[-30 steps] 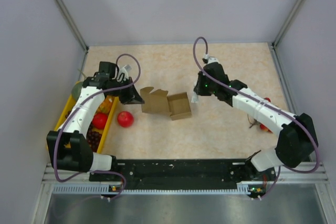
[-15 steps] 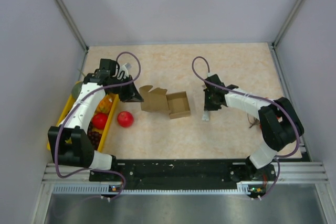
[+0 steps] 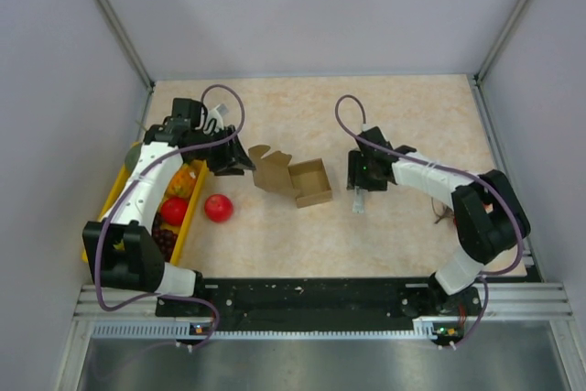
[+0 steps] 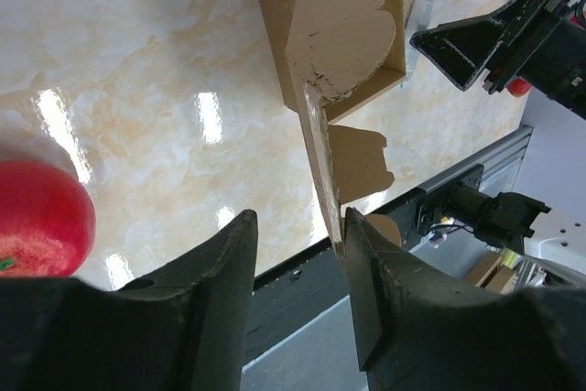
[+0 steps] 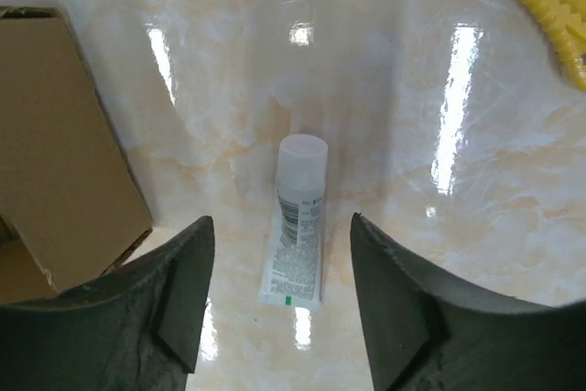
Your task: Unpack the express box
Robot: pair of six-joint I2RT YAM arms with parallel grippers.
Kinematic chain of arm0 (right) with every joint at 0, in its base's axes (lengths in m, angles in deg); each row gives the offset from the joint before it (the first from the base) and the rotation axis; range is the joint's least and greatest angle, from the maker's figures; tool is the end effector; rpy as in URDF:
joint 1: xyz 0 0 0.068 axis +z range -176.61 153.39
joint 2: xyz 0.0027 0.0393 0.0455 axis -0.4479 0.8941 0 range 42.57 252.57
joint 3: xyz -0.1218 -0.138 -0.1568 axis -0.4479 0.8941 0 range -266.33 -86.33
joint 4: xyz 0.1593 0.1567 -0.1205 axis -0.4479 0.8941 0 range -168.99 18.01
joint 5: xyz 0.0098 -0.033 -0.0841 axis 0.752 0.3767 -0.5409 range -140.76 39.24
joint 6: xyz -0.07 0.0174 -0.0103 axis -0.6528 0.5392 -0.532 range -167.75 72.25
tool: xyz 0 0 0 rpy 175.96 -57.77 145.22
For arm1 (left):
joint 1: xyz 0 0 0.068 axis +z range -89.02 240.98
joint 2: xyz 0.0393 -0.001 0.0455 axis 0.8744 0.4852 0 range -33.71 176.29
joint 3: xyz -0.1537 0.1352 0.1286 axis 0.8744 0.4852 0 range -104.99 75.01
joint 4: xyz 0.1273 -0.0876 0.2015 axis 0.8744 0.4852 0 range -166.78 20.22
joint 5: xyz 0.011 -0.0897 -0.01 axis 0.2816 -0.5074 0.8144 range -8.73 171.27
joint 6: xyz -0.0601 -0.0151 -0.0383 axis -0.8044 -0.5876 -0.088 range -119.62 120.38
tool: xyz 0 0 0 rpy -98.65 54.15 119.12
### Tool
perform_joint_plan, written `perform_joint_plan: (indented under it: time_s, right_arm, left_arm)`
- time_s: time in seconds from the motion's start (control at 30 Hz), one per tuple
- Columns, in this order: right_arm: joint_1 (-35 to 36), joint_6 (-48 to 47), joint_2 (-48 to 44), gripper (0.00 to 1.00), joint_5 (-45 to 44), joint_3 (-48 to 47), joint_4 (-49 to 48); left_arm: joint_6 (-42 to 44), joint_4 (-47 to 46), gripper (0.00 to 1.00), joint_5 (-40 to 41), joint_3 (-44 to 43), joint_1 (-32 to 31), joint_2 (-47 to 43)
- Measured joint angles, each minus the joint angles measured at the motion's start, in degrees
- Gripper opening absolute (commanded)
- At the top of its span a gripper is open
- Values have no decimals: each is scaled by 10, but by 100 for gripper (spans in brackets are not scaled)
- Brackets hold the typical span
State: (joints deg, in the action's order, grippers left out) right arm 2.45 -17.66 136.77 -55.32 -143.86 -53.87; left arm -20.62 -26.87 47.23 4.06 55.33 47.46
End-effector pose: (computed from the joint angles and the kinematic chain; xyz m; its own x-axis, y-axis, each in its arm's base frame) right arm 0.2876 0.1543 0.1329 -0.8928 0.0757 -0.4441 -0.0043 0.9843 0.1764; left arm 0.2854 -0.0623 0.2518 -0.9343 -0.2061 -0.2910 0.0259 0.7748 -0.6317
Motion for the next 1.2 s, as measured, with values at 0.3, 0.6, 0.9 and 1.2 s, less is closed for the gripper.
perform_joint_plan:
  time_s: [0.3,0.6,0.9,1.2]
  right_arm:
    - [0,2,-114,87,-27,0,14]
    - [0,10,-323,99,-91,1,67]
    - [-1,11,-489,99,-150,-27,198]
    - [-1,22,-578,99,-205,-92,321]
  left_arm:
    - [-5,-7,96,1,-11,0,-17]
    - [-30,-71,99,41,24,0,-178]
    - [-99,-130,99,118,63,0,-273]
    - [-107,-78,99,154,68,0,-342]
